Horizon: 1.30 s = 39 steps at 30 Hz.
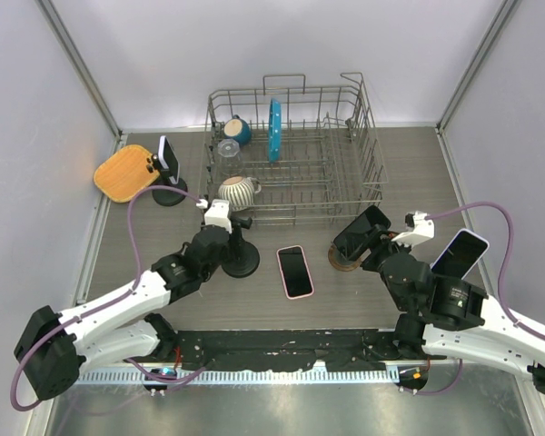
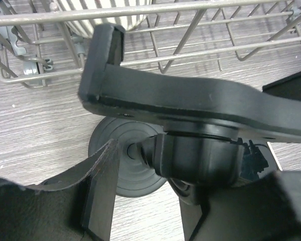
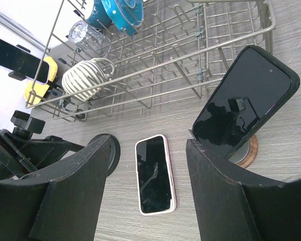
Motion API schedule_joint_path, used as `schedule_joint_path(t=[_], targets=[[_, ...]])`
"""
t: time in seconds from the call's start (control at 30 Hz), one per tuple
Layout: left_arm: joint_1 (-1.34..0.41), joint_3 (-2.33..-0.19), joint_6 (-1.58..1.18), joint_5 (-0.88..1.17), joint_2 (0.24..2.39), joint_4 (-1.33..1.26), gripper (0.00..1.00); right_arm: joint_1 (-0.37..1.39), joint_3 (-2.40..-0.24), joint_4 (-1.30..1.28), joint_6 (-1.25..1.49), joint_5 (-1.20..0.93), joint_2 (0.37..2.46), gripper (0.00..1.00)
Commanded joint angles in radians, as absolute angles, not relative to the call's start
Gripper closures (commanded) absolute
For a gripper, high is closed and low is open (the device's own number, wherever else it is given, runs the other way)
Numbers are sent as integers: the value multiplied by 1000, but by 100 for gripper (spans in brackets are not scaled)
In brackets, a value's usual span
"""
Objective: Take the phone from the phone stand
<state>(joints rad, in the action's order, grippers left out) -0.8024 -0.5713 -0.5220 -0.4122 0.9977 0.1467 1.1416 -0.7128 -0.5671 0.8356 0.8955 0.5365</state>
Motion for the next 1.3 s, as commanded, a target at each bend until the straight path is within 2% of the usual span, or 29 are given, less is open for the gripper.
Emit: schedule_joint_path(t=[0.0, 0.17, 0.27, 0.47, 0.57, 0.67, 0.87, 1.0, 1.27], targets=[[-796, -554, -485, -466, 956, 5, 51, 1143, -703, -517, 825, 899, 528, 33], [-796, -515, -468, -466, 962, -102, 51, 1144, -698, -512, 825, 890, 528, 33], [-796, -506, -465, -474, 973, -130, 55, 1141, -696, -512, 821, 887, 523, 34], [-796, -508, -462, -526, 922, -54, 76, 1143, -689, -512, 822, 887, 505, 34], [-796, -523, -474, -589, 859, 52, 92, 1144, -689, -512, 821, 887, 506, 34], [-796, -534, -479, -684, 805, 147, 100, 1144, -689, -512, 818, 887, 511, 34], [-770, -644, -503, -863, 764, 397, 100, 1144, -692, -512, 808, 888, 514, 34], [-686, -725, -508, -925, 772, 491, 100, 1144, -703, -512, 787, 885, 503, 34], [-342, -837, -372, -674, 822, 407, 100, 1144, -744, -554, 703, 900, 456, 34]])
